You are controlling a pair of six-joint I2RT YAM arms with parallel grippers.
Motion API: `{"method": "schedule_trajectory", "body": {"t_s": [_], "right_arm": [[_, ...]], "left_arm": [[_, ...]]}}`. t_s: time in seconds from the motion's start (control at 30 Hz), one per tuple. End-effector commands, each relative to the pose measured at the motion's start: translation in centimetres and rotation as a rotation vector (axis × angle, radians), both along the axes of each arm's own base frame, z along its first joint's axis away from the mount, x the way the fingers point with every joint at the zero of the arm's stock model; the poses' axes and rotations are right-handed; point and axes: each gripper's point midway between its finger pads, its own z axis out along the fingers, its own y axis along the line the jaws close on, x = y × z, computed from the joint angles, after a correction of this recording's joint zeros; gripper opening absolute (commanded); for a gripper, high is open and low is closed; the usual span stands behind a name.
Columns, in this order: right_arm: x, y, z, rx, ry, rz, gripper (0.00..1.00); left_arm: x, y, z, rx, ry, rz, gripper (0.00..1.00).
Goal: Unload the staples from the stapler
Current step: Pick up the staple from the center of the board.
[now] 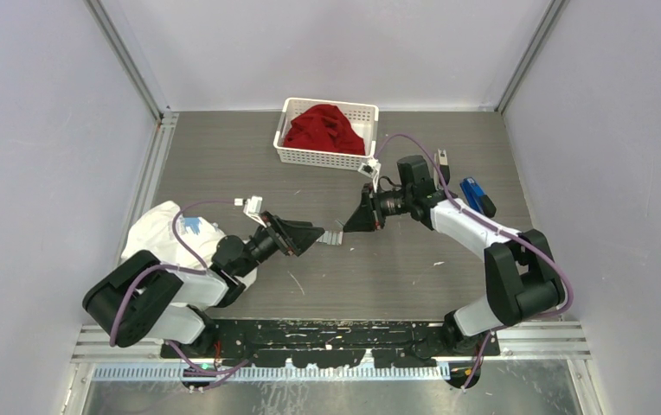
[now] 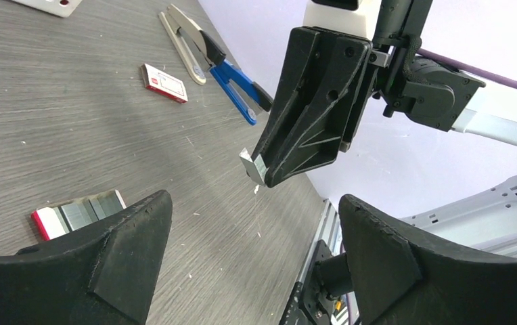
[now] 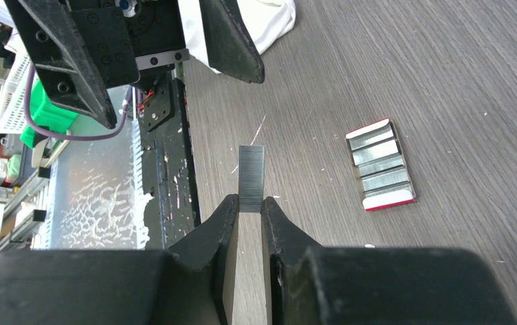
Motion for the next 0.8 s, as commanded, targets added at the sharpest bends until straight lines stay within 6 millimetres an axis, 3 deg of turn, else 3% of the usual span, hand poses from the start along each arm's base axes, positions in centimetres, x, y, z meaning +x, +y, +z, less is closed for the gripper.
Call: {"method": "schedule_trajectory", "body": {"t_s": [0.0, 0.43, 0.77], "right_arm": [[-0.2, 0.2, 2.8, 0.074, -0.069, 0.021, 0.09], [-0.5, 0.2, 3.3, 0.106, -0.05, 0.032, 0.09], [-0.9, 0.3, 3.8, 0.148, -0.024, 0.04, 0.09]], "left_arm": [[0.2, -0.4, 2.9, -0.068, -0.077, -0.015, 0.92], [0.4, -1.5, 2.2, -0.064, -0.044, -0.037, 0.88], [0.5, -2.2, 2.8, -0.073, -0.053, -0.042, 0.74]]}}
